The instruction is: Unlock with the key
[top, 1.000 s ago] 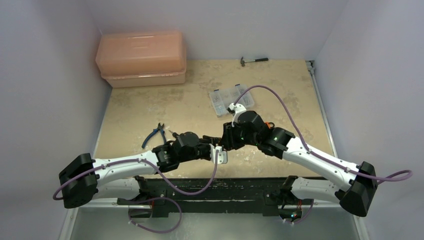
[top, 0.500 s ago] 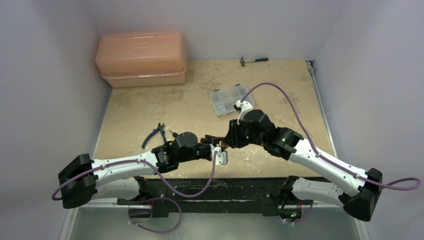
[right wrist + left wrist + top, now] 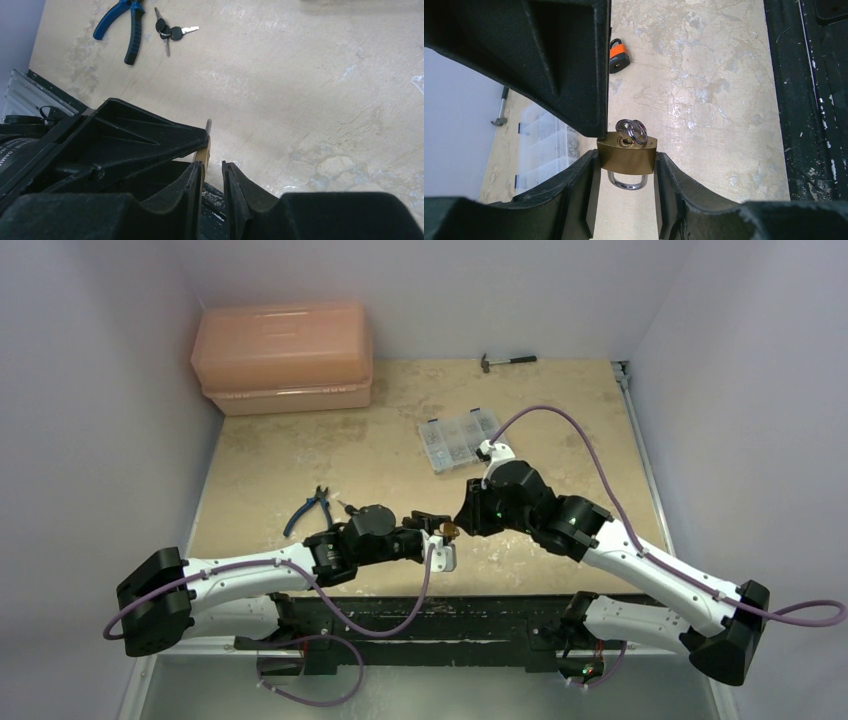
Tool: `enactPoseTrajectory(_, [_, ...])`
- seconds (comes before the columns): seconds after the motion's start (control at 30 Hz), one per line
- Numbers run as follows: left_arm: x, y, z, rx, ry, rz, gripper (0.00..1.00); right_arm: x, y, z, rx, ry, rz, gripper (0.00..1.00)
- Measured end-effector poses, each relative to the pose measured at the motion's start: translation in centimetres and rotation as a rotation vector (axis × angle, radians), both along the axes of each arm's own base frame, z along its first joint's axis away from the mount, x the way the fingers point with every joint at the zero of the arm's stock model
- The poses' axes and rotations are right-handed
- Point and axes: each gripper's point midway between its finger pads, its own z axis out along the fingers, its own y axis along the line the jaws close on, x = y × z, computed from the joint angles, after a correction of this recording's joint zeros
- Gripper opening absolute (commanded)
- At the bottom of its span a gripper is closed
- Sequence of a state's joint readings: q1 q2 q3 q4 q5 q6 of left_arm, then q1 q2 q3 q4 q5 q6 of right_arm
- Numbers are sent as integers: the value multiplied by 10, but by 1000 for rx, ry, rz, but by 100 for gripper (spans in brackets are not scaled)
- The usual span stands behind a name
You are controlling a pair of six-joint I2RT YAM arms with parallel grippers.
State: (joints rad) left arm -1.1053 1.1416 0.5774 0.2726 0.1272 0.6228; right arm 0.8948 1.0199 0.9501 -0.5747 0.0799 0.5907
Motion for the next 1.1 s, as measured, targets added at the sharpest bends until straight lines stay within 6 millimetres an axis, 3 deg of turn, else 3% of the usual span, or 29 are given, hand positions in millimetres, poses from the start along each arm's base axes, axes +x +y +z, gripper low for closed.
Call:
enactPoseTrajectory(0.33, [0, 0, 0, 0, -1, 1, 0, -3, 0, -1, 10, 22, -3, 36])
enactPoseTrajectory(0.5, [1, 0, 0, 2, -2, 6, 0, -6, 1, 4, 31, 20, 5, 27])
enactPoseTrajectory(1.1, [4, 2, -1, 7, -6, 23, 0, -13, 6, 3, 54, 58, 28, 19])
